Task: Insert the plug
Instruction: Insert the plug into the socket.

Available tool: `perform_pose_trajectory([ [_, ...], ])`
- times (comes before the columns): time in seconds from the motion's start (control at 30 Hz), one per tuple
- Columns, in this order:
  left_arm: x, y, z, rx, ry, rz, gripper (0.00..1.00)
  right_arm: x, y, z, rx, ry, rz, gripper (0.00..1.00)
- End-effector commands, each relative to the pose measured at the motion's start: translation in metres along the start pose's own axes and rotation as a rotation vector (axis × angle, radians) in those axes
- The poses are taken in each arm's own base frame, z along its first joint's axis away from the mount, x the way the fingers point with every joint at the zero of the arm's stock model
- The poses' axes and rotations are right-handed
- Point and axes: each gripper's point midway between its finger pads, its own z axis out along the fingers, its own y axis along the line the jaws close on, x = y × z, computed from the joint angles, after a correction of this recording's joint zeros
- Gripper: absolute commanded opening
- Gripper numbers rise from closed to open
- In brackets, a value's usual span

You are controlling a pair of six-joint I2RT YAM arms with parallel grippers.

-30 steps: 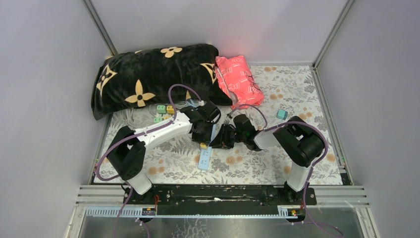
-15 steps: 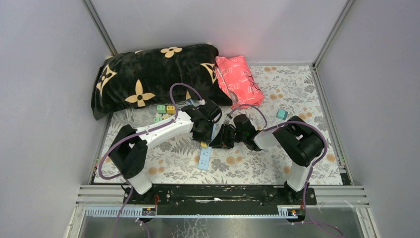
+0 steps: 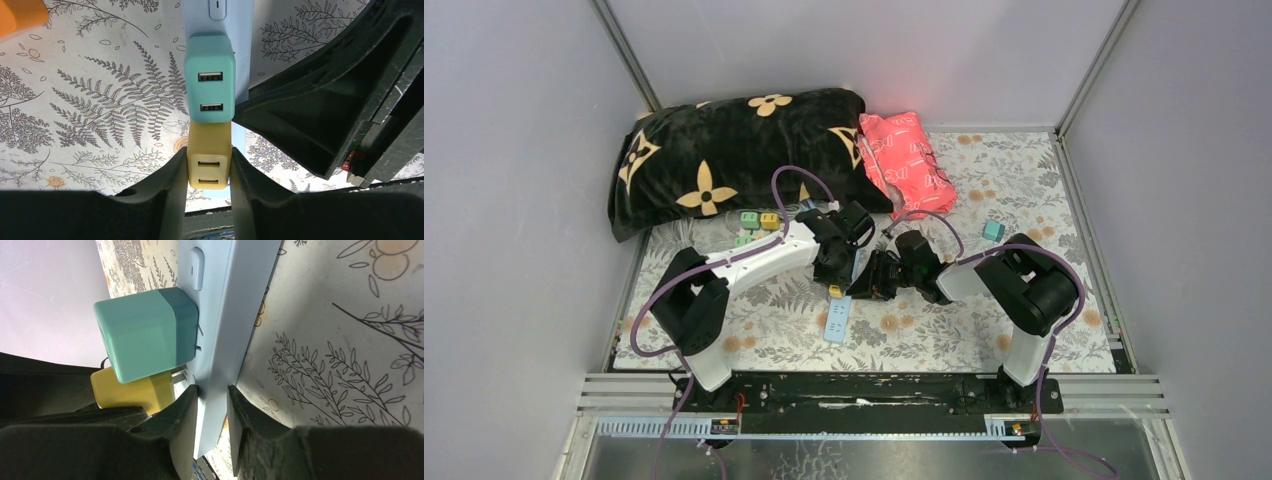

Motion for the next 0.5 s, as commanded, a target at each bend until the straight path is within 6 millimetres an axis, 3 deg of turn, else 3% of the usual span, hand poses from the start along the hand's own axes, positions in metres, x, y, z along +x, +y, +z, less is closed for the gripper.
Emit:
perform_pose_trajectory([
  [0.0, 0.007, 0.011, 0.014, -0.054, 0.037, -0.004, 0.0, -0.005, -0.023, 0.006, 0.081, -0.03, -0.009, 0.34],
  [0.47, 0.031, 0.007, 0.04, -0.032, 0.086, -0.052, 0.0, -0.003, -0.024, 0.008, 0.078, -0.018, -0.003, 0.34],
])
